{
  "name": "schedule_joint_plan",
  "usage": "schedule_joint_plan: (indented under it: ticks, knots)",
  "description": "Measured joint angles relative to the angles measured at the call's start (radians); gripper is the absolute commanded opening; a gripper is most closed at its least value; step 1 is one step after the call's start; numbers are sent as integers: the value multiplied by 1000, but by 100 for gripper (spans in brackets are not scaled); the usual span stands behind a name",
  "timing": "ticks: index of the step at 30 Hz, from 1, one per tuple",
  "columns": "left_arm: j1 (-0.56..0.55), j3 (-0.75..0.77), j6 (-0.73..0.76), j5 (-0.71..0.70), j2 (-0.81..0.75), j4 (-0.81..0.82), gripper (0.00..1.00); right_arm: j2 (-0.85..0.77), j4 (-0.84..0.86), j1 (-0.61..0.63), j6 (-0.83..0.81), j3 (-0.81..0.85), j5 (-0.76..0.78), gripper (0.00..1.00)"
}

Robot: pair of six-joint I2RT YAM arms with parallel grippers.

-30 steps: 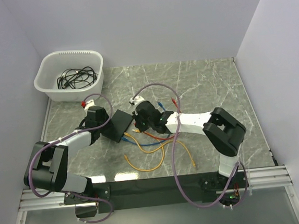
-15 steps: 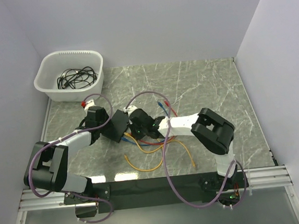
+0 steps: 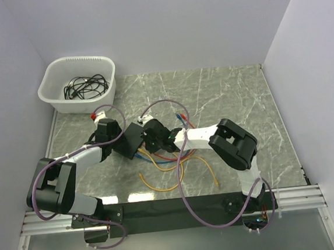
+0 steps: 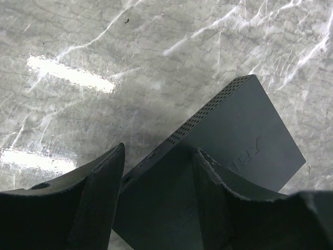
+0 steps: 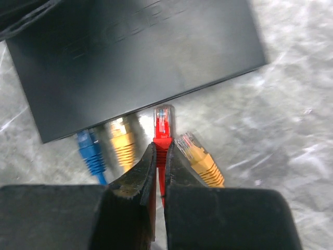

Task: Insert the plug into the switch port

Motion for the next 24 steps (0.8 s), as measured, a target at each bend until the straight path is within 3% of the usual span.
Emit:
schedule_joint_plan:
  ticks: [7, 24]
  knots:
    - [0, 0, 0, 0, 0, 0, 60, -48, 27, -43, -2, -71, -47, 0]
    - [0, 40, 0, 1, 34, -18, 58, -49, 18, -39, -8, -67, -47, 0]
